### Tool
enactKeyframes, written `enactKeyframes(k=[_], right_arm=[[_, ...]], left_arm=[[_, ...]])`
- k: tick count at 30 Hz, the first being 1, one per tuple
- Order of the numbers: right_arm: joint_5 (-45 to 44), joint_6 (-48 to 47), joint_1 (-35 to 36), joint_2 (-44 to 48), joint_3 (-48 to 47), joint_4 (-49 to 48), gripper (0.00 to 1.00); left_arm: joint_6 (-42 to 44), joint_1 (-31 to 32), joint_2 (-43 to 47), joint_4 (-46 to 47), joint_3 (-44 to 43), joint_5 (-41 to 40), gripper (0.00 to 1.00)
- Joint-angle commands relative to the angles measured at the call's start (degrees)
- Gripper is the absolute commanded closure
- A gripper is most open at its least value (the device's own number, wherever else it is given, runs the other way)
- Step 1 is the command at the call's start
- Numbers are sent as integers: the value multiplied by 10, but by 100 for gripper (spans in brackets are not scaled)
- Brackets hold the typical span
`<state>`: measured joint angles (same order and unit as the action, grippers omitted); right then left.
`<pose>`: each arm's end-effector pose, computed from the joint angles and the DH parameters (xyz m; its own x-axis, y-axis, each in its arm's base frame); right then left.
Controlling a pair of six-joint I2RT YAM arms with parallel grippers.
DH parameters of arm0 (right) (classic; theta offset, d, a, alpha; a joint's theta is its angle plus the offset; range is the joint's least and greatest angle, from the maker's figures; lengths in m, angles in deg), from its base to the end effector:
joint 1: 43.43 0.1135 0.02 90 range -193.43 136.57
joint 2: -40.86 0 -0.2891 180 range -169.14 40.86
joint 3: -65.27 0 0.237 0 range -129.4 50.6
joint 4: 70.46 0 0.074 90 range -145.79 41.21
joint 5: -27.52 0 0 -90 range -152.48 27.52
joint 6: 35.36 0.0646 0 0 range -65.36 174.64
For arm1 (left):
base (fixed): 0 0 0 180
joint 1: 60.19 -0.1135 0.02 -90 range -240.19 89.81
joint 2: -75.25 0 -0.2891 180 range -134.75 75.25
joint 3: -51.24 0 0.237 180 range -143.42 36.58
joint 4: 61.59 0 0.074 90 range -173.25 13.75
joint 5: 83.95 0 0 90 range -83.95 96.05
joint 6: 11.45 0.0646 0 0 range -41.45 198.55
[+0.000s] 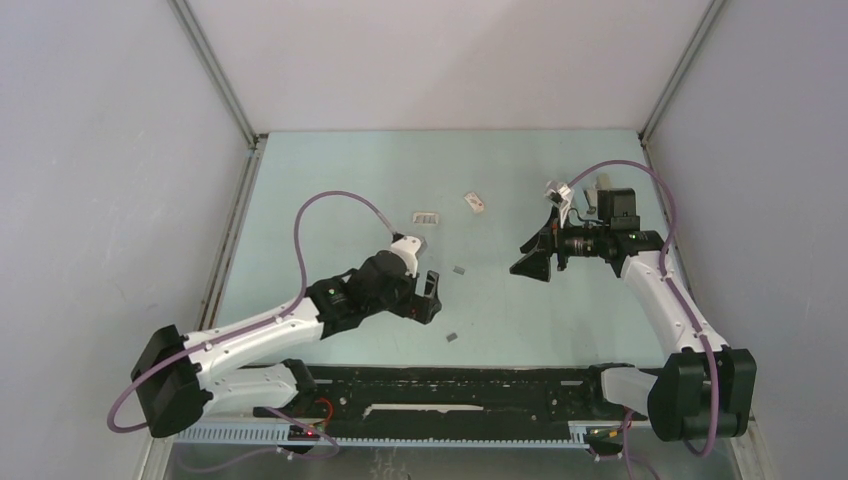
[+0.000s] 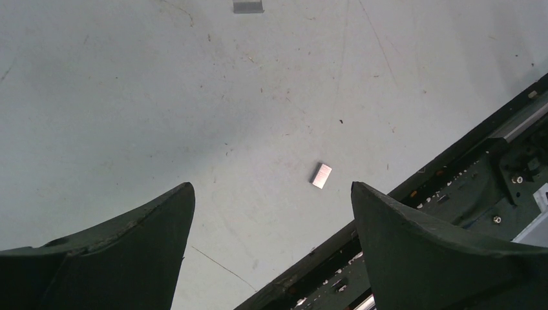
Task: Unload the staples from the stapler
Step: Pick up the staple from the center of the board.
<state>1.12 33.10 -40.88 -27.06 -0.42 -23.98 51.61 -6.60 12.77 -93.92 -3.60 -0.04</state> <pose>0.2131 0.0674 0.2950 -0.4742 -0.1845 -0.8609 -0.8432 0.3764 0.3837 0.1404 -0.1788 0.2496 -0.6806 0.1638 -0.7141 0.4976 0.8187 -0.2865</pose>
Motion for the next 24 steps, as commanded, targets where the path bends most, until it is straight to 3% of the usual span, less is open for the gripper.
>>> enactKeyframes(k=[1, 24], right_arm=[[15, 3, -4, 5, 0, -18, 9], [-4, -3, -10, 16, 14, -24, 8]], left_arm=[[3, 9, -10, 24, -24, -23, 4], [20, 10, -73, 27, -58, -15, 6]])
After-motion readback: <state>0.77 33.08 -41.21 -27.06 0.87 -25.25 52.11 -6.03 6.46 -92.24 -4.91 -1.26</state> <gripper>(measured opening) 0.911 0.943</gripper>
